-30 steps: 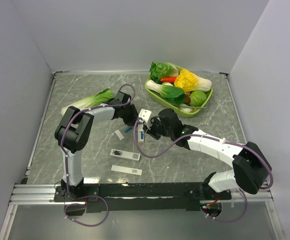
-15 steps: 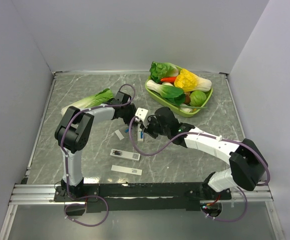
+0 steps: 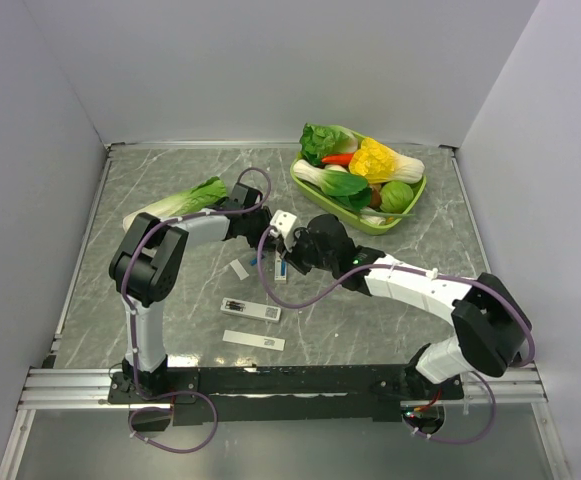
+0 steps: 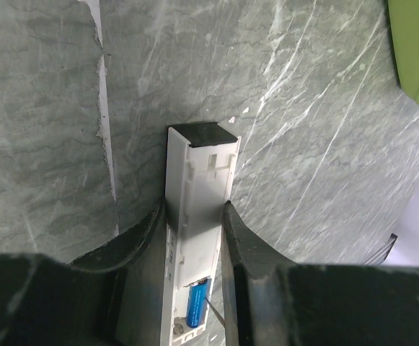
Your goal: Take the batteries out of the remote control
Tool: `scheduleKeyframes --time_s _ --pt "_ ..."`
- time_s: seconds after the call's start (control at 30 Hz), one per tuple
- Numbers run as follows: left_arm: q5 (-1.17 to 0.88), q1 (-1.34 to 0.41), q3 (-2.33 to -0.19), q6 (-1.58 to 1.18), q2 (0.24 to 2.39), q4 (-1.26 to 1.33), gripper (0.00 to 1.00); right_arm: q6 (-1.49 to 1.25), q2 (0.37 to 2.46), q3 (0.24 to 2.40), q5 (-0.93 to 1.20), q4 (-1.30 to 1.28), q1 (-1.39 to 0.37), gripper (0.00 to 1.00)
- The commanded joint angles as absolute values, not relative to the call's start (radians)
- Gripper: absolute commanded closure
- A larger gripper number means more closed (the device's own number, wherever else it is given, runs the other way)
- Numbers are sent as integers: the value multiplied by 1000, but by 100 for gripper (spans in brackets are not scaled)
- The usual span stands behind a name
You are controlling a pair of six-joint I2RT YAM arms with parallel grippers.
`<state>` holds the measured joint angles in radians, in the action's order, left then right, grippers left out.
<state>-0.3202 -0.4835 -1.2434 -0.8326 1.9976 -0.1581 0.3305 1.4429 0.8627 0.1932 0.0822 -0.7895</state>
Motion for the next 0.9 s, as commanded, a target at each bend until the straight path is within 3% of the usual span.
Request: scheduleKeyframes --time_s 0.0,0.5,0.87 --pt "-258 -503 -1175 -825 2049 -288 92 253 1506 816 183 41 -781 100" --pt "-265 -503 -1163 -838 2048 -279 92 186 1439 733 278 110 -758 100" --pt "-255 -503 -1154 -844 2048 -281 93 126 1471 695 166 138 -764 100"
